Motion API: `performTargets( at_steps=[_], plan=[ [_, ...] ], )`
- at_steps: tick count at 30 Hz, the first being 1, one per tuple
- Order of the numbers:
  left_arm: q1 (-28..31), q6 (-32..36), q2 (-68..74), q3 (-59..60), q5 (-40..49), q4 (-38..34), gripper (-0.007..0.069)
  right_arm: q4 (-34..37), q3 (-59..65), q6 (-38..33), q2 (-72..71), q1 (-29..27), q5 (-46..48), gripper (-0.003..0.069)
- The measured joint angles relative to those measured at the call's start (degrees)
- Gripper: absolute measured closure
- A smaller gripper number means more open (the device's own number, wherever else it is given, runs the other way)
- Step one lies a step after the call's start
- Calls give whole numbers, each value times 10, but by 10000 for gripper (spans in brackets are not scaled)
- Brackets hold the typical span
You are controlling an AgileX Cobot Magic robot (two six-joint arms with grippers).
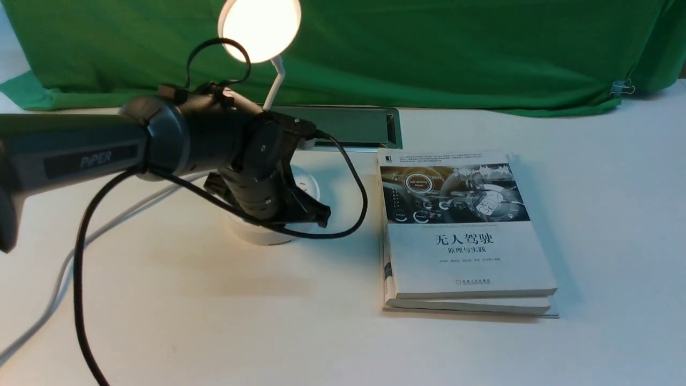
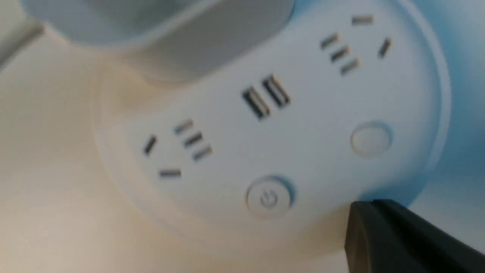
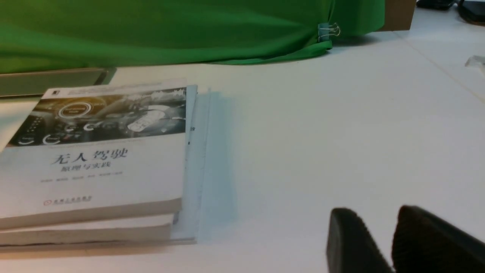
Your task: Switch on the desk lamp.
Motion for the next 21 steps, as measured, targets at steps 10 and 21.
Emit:
performTargets(
  at_steps=[10, 21],
  plan=[
    [-40, 105, -224, 166, 27, -128, 622, 0, 0, 0, 0, 0, 0, 419],
    [-45, 147, -682, 343, -229, -186, 622, 0, 0, 0, 0, 0, 0, 419]
  ],
)
